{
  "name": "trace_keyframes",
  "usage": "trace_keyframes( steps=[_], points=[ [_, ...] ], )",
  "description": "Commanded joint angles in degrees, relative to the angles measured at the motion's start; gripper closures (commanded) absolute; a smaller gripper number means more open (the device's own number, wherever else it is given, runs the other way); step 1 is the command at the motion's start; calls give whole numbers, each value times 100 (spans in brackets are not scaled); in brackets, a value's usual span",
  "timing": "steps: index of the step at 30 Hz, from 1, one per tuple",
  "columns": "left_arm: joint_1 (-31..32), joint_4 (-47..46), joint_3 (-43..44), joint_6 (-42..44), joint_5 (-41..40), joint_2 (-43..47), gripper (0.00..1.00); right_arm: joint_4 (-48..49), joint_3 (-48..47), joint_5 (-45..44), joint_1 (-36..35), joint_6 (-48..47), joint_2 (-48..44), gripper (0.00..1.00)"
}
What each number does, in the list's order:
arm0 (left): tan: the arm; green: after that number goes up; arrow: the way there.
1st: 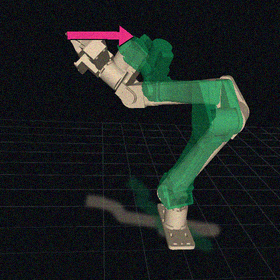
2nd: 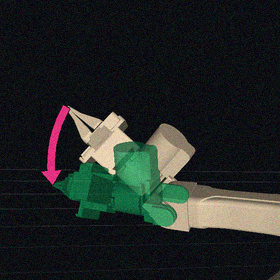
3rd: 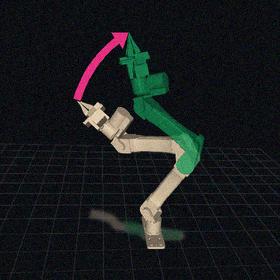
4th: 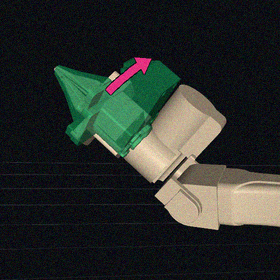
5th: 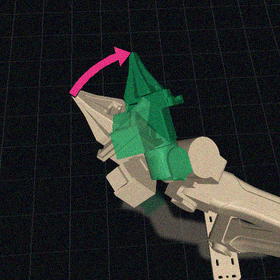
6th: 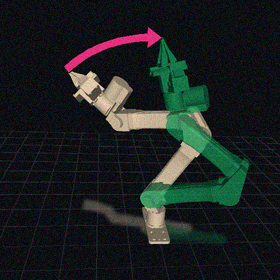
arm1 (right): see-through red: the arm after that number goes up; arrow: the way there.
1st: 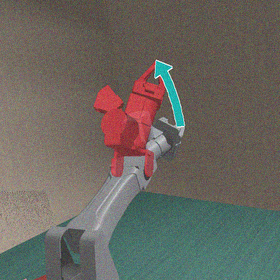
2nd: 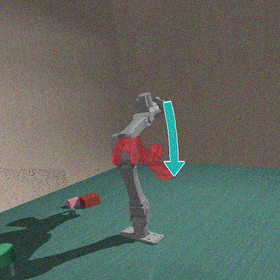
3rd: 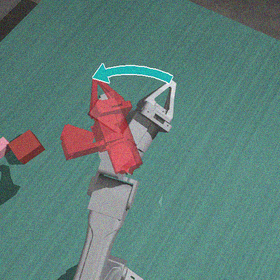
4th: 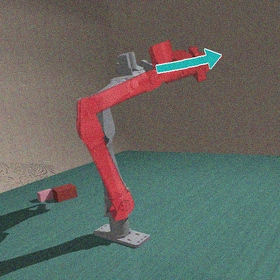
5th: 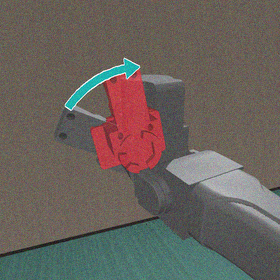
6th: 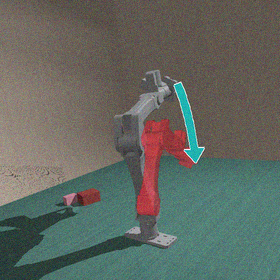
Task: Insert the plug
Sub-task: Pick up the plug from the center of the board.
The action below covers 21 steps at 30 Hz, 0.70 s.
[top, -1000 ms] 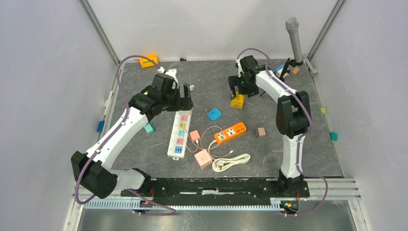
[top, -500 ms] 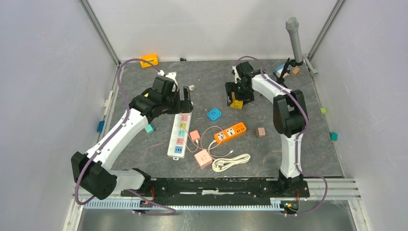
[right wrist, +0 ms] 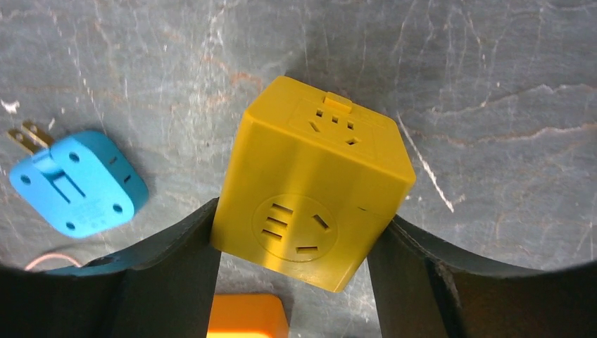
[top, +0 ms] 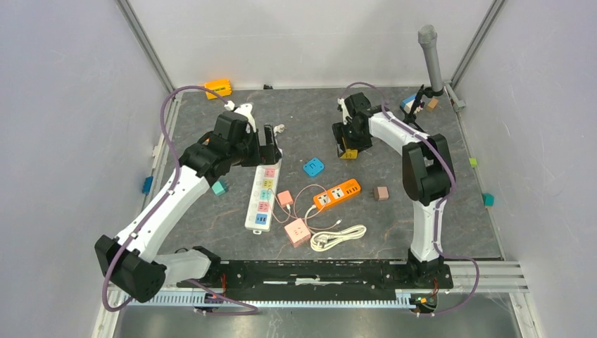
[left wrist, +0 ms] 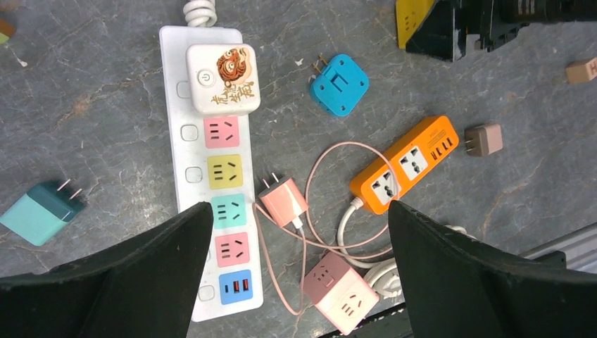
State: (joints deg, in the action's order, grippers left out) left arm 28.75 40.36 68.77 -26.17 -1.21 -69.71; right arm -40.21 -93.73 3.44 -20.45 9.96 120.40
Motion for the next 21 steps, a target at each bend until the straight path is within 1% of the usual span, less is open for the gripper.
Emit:
trace_keyframes(
  steps=[1, 3, 5, 7, 9, 11, 13, 16, 18, 21],
  points=[
    [11, -235, 75, -118, 42, 211, 0, 373, 288, -63, -88, -588, -888, 69],
    [3, -231, 142, -111, 81, 206, 0, 471, 438, 180, -130, -883, -1206, 74],
    [-1, -242, 206, -160, 95, 182, 0, 520, 558, 481, -169, -1120, -1511, 76],
    [-10, -248, 258, -228, 302, 152, 0, 442, 636, 807, -210, -1366, -1777, 78],
    [-48, -253, 326, -306, 519, 95, 0, 366, 768, 1239, -283, -1660, -2049, 79],
    [-95, -263, 388, -406, 810, 45, 0, 347, 1027, 1722, -368, -1897, -2403, 79],
    [-147, -265, 452, -498, 1159, -13, 0, 337, 1340, 2441, -459, -2089, -2740, 79],
    [-257, -188, 520, -672, 1480, -77, 0, 475, 1854, 2843, -786, -2237, -3353, 79],
    [-392, -186, 517, -808, 1890, -128, 0, 622, 2142, 3091, -1042, -2259, -3738, 82],
    [-527, -240, 495, -1021, 2678, -269, 0, 801, 2435, 3339, -1425, -2270, -4145, 91]
  ],
)
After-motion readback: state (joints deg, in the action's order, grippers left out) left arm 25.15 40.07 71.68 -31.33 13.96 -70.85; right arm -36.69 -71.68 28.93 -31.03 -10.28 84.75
